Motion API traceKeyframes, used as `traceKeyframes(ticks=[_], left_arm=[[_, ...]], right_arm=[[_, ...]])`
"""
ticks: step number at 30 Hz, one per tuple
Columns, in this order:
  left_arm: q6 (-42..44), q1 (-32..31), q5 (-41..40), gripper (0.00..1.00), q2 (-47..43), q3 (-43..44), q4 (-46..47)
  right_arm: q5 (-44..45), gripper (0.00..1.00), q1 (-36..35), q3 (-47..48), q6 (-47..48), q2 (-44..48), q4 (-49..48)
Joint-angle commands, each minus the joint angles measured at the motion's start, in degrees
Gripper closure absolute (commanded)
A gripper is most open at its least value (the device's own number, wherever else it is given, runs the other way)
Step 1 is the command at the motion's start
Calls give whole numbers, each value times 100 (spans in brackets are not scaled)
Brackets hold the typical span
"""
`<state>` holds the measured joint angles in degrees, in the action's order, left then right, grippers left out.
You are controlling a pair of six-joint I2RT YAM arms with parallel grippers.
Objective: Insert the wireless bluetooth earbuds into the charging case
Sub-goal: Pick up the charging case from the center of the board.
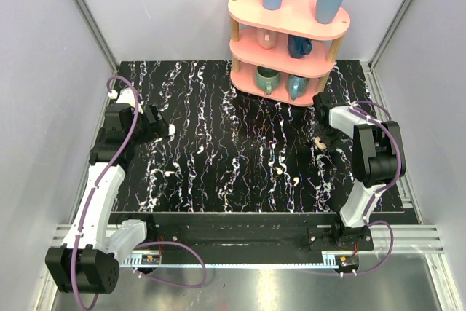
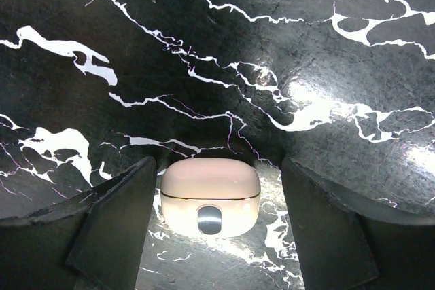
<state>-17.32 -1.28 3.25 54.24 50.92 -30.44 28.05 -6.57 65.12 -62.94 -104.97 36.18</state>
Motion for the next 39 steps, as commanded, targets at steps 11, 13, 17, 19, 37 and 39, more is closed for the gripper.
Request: traceKeyframes(ticks=[11, 13, 17, 19, 37, 39], left_arm=[[80, 40, 150, 1, 8, 235, 55], [80, 49, 159, 1, 8, 235, 47], [80, 49, 159, 1, 25, 243, 55], [80, 58, 185, 1, 34, 243, 47], [80, 84, 256, 1, 34, 243, 47], [80, 84, 264, 1, 52, 243, 55]], right_arm=[[-353, 18, -2, -105, 203, -15, -419], [-292, 18, -2, -123, 177, -24, -402], [-292, 19, -2, -166, 212, -6, -428], [-292, 19, -2, -202, 212, 11, -419], [-415, 21, -196, -158, 142, -6, -463], [-362, 22, -204, -175, 98, -6, -463]])
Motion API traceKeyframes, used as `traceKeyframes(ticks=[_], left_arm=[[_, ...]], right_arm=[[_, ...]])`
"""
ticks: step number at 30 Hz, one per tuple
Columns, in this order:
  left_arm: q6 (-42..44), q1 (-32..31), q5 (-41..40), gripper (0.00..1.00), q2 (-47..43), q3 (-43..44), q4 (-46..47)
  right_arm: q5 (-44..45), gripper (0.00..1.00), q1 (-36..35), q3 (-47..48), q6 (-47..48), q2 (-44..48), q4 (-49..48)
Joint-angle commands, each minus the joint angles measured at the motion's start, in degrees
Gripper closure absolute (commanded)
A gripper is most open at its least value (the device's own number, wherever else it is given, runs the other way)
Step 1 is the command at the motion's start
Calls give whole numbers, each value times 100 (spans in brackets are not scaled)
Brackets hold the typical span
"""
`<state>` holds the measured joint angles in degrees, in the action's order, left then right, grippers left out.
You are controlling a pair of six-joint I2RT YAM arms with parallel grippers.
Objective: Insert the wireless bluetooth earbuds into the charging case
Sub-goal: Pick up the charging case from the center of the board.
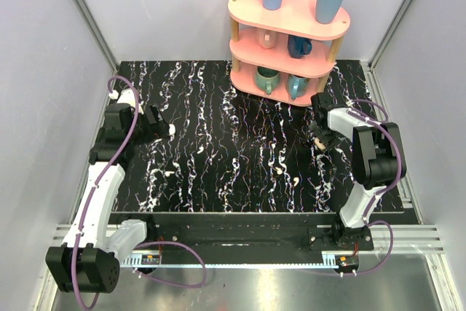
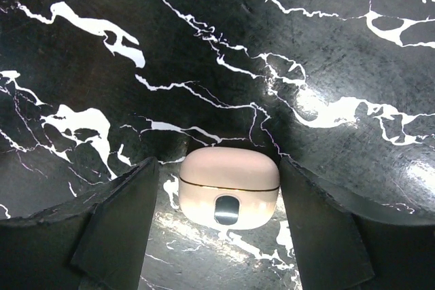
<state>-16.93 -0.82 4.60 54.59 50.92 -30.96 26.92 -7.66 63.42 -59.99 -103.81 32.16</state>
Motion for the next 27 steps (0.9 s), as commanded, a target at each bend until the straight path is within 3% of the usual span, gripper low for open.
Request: traceKeyframes(ticks=[1, 12, 16, 20, 27], left_arm=[[40, 38, 129, 1, 17, 243, 108], [32, 38, 164, 1, 34, 243, 108], [40, 38, 217, 1, 34, 243, 99], [119, 47, 603, 1, 17, 235, 178], [128, 73, 1585, 1, 34, 243, 441]], right_arm=[[-214, 22, -87, -5, -198, -148, -52], [32, 29, -78, -75, -268, 45, -8], [68, 37, -69, -58, -58, 54, -17], [-28, 57, -69, -206, 320, 124, -289], [-422, 62, -95, -488, 1084, 484, -946]])
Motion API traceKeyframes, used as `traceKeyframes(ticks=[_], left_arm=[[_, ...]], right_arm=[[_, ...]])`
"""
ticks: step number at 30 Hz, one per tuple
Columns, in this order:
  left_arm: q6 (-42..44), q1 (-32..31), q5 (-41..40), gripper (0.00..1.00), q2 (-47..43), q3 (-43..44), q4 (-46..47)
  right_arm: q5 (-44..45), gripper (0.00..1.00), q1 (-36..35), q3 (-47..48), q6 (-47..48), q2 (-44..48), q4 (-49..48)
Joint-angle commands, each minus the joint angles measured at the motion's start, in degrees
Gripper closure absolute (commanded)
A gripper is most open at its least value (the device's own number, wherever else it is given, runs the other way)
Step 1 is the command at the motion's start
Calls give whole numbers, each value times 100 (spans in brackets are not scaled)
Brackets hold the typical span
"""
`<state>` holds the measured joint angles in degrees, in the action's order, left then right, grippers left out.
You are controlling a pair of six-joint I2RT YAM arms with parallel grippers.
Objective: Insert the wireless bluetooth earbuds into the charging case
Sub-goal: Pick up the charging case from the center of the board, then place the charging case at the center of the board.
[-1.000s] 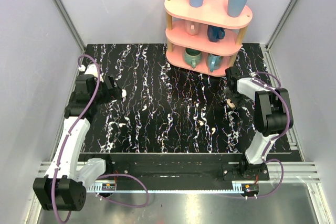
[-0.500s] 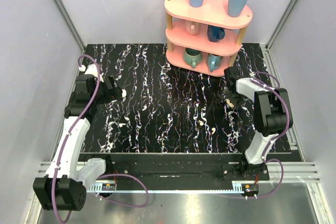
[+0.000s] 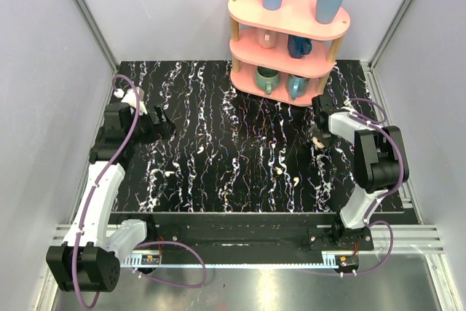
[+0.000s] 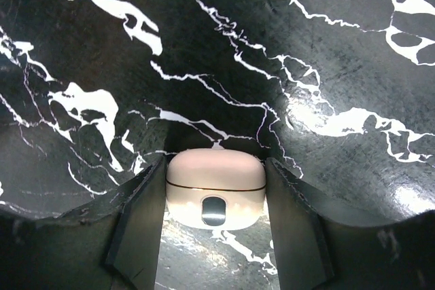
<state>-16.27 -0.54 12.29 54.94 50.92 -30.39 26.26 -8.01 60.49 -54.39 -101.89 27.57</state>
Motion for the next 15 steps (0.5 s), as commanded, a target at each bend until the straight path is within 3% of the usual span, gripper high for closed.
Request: traceKeyframes(ticks=[1, 9, 15], left_arm=[[37, 167, 975, 1, -1, 217, 455], [-604, 90, 3181, 1, 298, -222, 1683], [-982, -1272, 2639, 1, 430, -213, 2403]], right_arm=[[-419, 64, -86, -230, 787, 449, -559], [-1340, 68, -587, -266, 2204, 1557, -1174], [-2501, 69, -842, -169, 2495, 2541, -1465]])
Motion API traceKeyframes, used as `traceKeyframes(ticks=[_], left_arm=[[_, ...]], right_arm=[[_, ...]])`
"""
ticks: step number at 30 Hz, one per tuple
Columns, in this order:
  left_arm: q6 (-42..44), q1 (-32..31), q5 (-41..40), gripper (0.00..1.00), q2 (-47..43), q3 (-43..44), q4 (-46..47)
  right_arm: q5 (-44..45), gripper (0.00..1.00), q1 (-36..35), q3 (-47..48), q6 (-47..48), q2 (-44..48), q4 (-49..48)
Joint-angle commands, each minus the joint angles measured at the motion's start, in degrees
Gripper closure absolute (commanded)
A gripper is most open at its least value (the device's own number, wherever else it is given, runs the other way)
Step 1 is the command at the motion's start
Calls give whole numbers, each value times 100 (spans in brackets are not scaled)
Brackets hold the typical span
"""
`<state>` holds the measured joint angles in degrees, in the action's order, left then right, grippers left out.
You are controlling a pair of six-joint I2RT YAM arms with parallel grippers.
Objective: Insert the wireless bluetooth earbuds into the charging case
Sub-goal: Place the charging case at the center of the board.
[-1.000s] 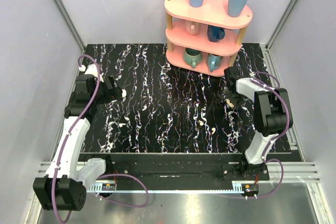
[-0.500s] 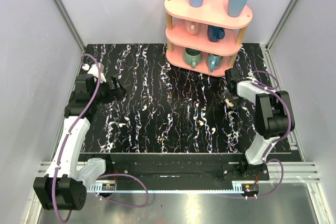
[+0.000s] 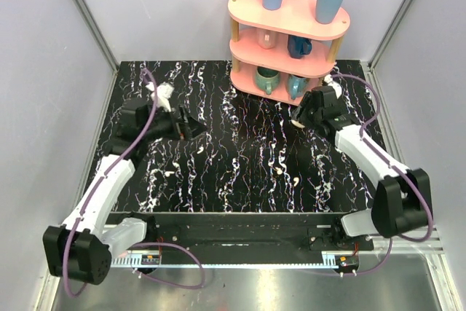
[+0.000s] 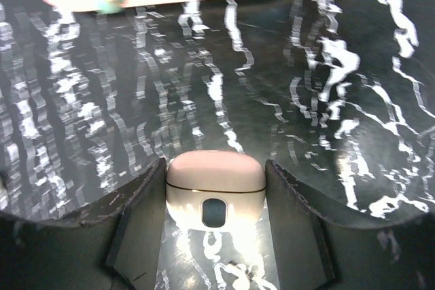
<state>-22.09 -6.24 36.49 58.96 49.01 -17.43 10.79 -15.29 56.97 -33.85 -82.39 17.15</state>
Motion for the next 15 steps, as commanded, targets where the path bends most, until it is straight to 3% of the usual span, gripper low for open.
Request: traceKeyframes(ticks=[1, 3, 8, 15], left_arm=[[-558, -842, 192, 1, 71, -76, 1276], [-682, -1290, 43, 1, 246, -94, 1696], [-718, -2283, -844, 1, 607, 55, 2226], [-999, -2777, -1573, 1, 1258, 512, 2586]], right_arm=[[-1060, 69, -141, 252, 432, 697, -431], [-1542, 69, -246, 323, 397, 890, -528], [-1781, 69, -624, 508, 256, 1172, -493], [-1817, 70, -1037, 420, 265, 1471, -502]])
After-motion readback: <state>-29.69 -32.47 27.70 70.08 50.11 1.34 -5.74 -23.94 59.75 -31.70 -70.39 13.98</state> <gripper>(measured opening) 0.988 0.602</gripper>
